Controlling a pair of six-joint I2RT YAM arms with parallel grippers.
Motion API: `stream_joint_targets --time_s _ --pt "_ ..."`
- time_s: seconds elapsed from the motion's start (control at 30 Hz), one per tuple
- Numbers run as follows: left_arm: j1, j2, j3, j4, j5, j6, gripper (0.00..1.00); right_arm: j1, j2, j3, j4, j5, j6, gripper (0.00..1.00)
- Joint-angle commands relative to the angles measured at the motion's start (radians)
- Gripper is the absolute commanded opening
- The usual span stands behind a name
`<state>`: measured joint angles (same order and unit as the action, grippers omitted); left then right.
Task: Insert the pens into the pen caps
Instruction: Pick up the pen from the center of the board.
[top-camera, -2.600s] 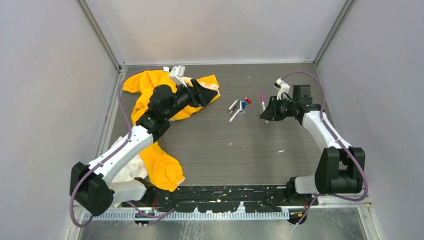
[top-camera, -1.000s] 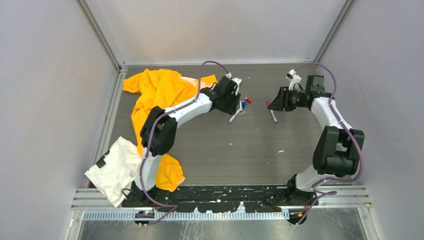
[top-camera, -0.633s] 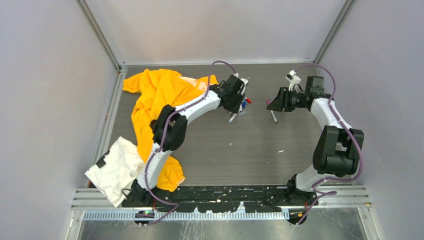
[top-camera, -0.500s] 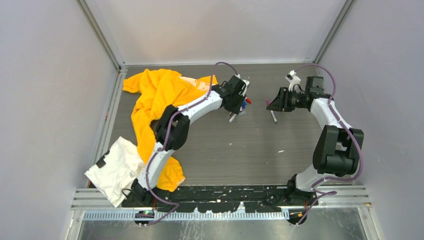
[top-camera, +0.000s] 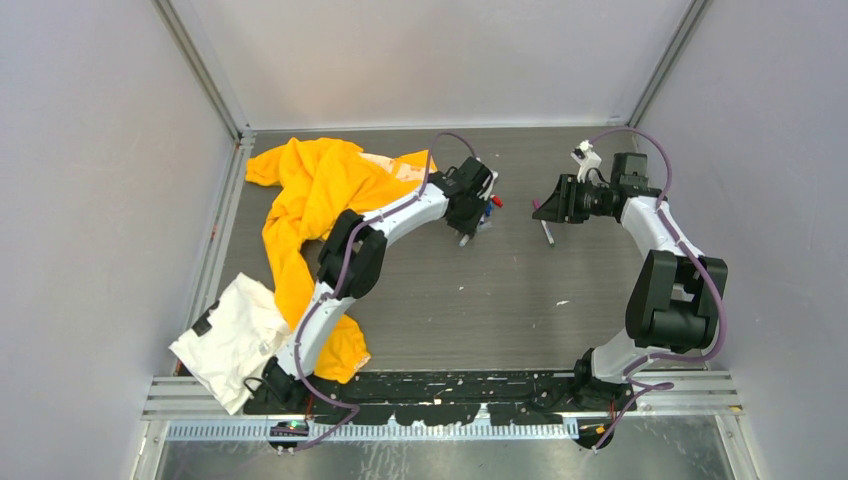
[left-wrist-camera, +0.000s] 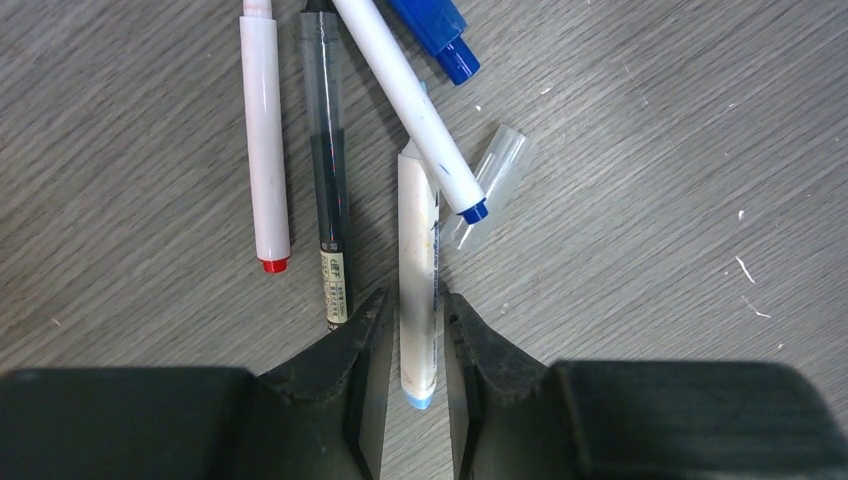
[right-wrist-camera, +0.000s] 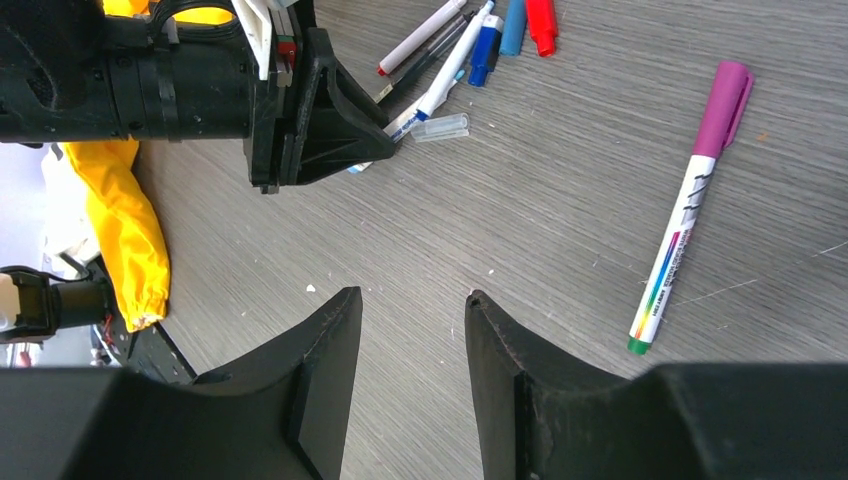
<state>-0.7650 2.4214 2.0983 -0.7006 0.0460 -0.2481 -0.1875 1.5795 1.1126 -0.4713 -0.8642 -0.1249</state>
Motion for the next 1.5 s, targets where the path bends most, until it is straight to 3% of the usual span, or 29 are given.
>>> stream_joint_targets --time_s 0.0,0.13,0.4,0.53,0.9,1.0,1.07,1.3,1.47 --pt "-0.01 0.009 0.027 -0.031 -0.015 0.02 0.26 -0.006 0.0 -0.005 0.03 -0.028 0.006 0.49" --pt "-0.037 -0.005 -0.009 -0.038 -0.109 0.03 0.24 -0.006 -0.002 -0.006 0.029 -0.033 0.007 0.48" --pt "-0.077 -0.06 -0.151 -0.011 -0.183 0.033 0.01 -0.006 -0.005 -0.013 0.03 -0.047 0.01 0.48" --pt "-0.078 -0.167 -0.271 0.054 -0.175 0.012 0.01 -0.006 -0.003 -0.02 0.029 -0.075 0.007 0.48" --pt "-0.052 -0.526 -0.712 0.441 0.087 -0.188 0.0 0.049 -0.029 -0.089 0.072 -0.191 0.016 0.49" --pt "-0.01 -0.589 -0.82 0.583 0.156 -0.295 0.01 0.102 -0.029 -0.126 0.176 -0.211 0.101 0.48" --pt "0.025 -0.628 -0.891 0.709 0.203 -0.405 0.0 0.147 -0.023 -0.16 0.294 -0.221 0.245 0.49" --pt "0.087 -0.663 -1.059 1.118 0.27 -0.699 0.0 0.244 0.041 -0.319 1.114 -0.185 0.936 0.49" --pt "0.091 -0.651 -1.086 1.217 0.265 -0.778 0.01 0.284 0.049 -0.296 1.109 -0.183 0.947 0.5"
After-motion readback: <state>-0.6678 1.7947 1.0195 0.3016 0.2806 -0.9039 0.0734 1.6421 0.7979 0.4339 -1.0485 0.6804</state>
